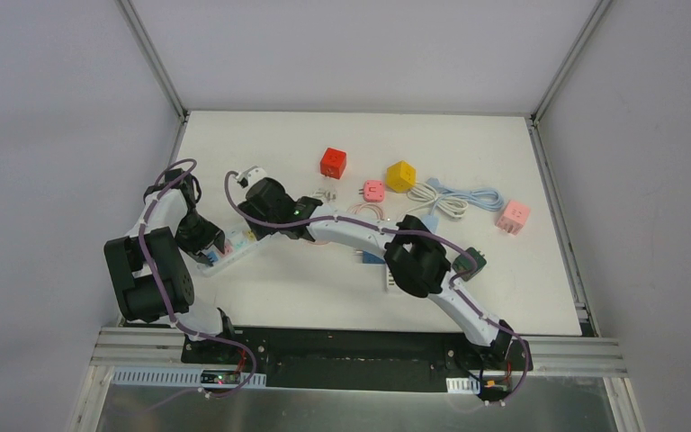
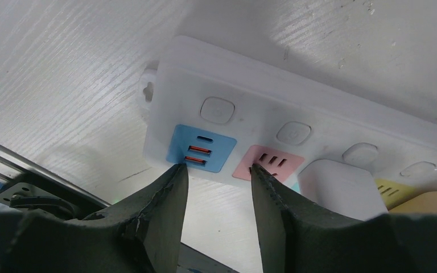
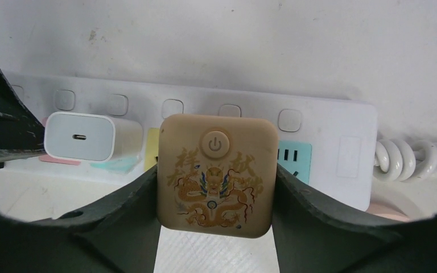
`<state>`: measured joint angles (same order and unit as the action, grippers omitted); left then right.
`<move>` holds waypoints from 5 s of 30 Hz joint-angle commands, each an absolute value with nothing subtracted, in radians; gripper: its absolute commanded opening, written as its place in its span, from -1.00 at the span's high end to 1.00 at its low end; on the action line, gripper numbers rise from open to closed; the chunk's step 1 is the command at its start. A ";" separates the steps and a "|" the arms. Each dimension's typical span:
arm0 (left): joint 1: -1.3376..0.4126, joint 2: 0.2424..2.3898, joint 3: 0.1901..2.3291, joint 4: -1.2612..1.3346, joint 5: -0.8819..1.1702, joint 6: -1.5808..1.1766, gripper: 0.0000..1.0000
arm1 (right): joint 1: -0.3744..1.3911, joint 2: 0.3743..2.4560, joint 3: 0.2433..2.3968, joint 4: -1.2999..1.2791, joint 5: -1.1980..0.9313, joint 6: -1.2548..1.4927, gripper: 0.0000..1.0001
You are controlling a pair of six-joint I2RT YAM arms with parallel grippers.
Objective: Pull the plug off the socket
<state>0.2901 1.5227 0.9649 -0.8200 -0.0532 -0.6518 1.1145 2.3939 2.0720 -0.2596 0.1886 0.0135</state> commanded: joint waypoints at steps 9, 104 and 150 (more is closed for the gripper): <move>0.298 1.566 0.960 -0.828 -0.075 -0.669 0.09 | 1.069 2.266 2.081 -0.193 -0.085 0.194 1.00; 0.297 1.429 0.992 -0.838 -0.102 -0.603 0.09 | 1.033 2.184 1.905 -0.107 -0.076 0.147 -0.54; 0.369 1.535 0.957 -0.868 -0.002 -0.643 0.45 | 1.178 2.495 2.173 0.042 0.038 -0.102 1.00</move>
<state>0.3557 1.5242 0.9653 -0.8528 -0.0261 -0.6197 1.1736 2.5267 2.1124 0.0654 0.0402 -0.0982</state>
